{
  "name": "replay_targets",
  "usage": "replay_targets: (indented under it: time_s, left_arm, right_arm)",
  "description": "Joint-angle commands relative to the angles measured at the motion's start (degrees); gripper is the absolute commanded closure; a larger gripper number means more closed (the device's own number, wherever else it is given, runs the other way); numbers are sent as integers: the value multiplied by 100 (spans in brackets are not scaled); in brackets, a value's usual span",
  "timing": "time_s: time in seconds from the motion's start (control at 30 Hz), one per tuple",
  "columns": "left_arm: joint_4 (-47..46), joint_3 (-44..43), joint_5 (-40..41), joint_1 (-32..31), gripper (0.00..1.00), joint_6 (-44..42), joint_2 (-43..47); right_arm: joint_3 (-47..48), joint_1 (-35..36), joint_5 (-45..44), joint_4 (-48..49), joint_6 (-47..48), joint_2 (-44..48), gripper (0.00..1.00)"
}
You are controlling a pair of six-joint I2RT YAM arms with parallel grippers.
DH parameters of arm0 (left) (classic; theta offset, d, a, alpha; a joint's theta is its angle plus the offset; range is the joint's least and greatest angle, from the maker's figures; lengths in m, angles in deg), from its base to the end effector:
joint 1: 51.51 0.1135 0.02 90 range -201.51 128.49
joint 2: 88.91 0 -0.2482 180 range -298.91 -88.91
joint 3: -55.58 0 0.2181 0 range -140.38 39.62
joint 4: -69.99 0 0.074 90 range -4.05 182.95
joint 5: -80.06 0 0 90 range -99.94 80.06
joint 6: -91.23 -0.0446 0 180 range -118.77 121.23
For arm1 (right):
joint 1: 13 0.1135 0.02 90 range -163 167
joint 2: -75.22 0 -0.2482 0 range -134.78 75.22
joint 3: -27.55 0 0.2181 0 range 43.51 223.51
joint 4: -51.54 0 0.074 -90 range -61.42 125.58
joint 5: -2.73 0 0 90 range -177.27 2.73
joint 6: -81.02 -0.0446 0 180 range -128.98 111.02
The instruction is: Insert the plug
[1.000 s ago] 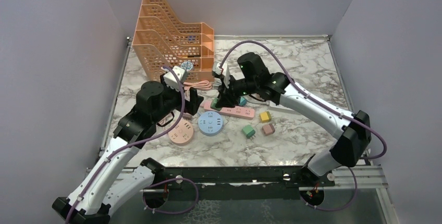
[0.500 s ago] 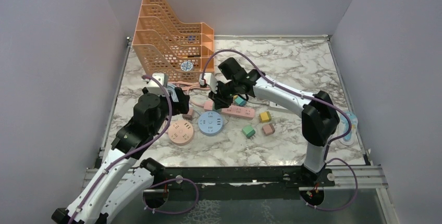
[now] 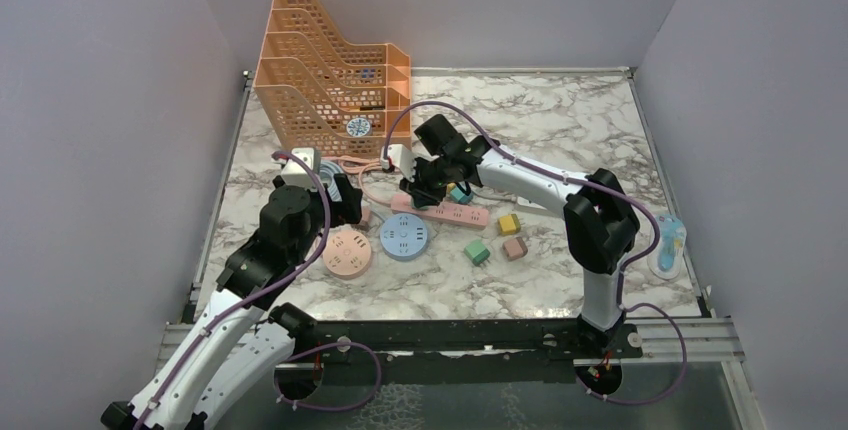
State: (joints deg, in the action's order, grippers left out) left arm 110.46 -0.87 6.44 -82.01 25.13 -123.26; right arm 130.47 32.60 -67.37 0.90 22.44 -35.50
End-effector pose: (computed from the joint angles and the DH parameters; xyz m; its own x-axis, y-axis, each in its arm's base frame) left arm 0.1167 -0.0541 0.2988 -0.3521 -0.2437 -0.9037 0.1243 0.9448 -0.3032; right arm 0.2582 0.2854 0.2173 -0.0936 -0.7961 -0.5978 -0.9905 0.1354 -0.0253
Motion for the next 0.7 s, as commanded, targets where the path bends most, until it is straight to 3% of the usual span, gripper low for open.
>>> replay_targets:
  time_s: [0.0, 0.67]
  left_arm:
    - [-106, 37, 97, -17, 12, 55, 47]
    - [-144, -149, 145, -17, 12, -53, 27]
  right_arm:
    - [-91, -51, 57, 277, 37, -181, 99]
    - [-72, -133, -48, -73, -288, -43, 99]
